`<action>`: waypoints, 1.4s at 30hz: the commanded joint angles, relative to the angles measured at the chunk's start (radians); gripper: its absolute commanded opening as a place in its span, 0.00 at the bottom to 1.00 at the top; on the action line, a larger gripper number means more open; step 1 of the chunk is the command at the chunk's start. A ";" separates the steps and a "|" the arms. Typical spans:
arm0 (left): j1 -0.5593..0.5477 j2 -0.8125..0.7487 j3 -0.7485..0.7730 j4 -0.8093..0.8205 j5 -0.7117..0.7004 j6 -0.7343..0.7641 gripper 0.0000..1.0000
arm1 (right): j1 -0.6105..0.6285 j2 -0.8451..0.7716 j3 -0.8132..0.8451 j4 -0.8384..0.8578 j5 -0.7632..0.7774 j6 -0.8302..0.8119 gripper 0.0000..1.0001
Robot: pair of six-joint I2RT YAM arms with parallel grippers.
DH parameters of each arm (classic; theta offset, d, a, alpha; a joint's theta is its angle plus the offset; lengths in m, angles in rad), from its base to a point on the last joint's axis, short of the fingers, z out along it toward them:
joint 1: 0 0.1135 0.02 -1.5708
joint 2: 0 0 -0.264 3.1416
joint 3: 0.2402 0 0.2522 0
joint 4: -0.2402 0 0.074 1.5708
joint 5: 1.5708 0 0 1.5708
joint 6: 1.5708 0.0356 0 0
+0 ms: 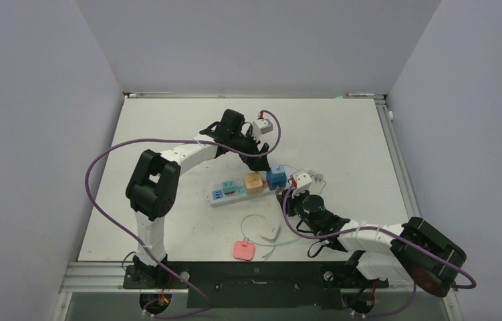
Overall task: Insert the plug
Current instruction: Insert the plug into the socket.
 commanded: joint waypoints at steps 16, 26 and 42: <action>-0.011 -0.010 0.017 -0.014 0.007 0.011 0.75 | -0.020 0.027 -0.010 0.070 -0.010 -0.011 0.05; -0.011 -0.014 0.014 -0.015 -0.001 0.007 0.79 | -0.019 0.011 -0.019 0.069 -0.006 -0.007 0.05; -0.008 -0.011 0.020 -0.013 -0.010 0.005 0.80 | -0.020 -0.079 -0.027 -0.024 -0.022 0.008 0.05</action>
